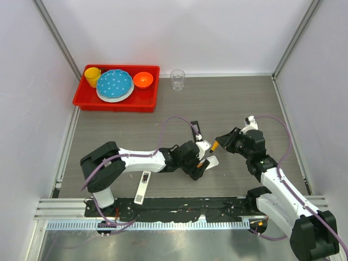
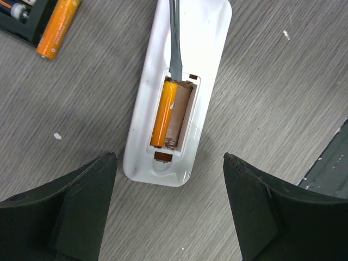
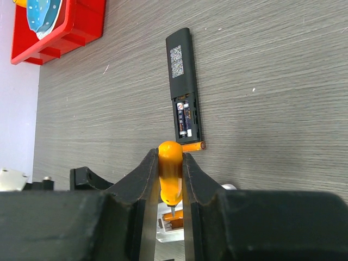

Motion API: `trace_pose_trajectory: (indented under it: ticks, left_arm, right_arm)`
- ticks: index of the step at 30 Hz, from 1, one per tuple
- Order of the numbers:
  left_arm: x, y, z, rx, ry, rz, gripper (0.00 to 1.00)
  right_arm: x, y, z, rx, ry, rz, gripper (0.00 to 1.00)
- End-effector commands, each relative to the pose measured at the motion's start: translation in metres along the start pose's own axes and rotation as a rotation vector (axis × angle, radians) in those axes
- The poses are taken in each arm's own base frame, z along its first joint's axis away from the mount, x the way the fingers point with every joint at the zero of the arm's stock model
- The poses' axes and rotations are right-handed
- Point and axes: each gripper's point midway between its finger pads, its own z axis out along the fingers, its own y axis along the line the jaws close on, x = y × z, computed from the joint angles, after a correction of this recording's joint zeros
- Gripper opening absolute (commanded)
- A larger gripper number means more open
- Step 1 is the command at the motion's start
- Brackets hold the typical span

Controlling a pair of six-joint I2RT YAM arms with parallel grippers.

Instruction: Unload the batteries from the remote control

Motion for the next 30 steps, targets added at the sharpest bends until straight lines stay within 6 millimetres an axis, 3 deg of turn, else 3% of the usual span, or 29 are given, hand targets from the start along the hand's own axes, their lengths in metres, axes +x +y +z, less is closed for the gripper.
trace_pose_trajectory:
  ticks: [1, 7, 12, 19, 23, 25, 27, 28, 30]
  left_arm:
    - [-0.004, -0.007, 0.005, 0.012, 0.005, 0.024, 0.82]
    - [0.007, -0.036, 0.001, 0.124, 0.019, -0.001, 0.79]
    - [-0.007, -0.067, -0.004, 0.252, -0.049, -0.034, 0.77]
    - [-0.022, -0.06, -0.012, 0.219, -0.11, -0.058, 0.77]
    - [-0.036, -0.045, -0.026, 0.241, -0.168, -0.133, 0.77]
    - [-0.031, -0.038, -0.029, 0.26, -0.171, -0.197, 0.75]
    - [-0.043, -0.031, -0.037, 0.318, -0.215, -0.283, 0.69]
    - [-0.036, -0.026, -0.036, 0.329, -0.207, -0.315, 0.66]
    - [-0.042, -0.019, -0.038, 0.383, -0.231, -0.37, 0.57]
  right_arm:
    - [-0.023, 0.016, -0.002, -0.027, -0.06, -0.03, 0.01]
    - [-0.023, 0.015, -0.002, -0.023, -0.063, -0.033, 0.01]
    - [-0.023, 0.014, -0.002, -0.021, -0.063, -0.032, 0.01]
    - [-0.023, 0.015, -0.005, -0.023, -0.066, -0.035, 0.01]
    - [-0.021, 0.014, -0.008, -0.014, -0.06, -0.036, 0.01]
    - [-0.021, 0.013, -0.01, -0.012, -0.062, -0.035, 0.01]
    - [-0.021, 0.013, -0.012, -0.009, -0.066, -0.036, 0.01]
    - [-0.022, 0.012, -0.012, -0.006, -0.069, -0.035, 0.01]
    - [-0.019, 0.01, -0.013, 0.002, -0.062, -0.034, 0.01]
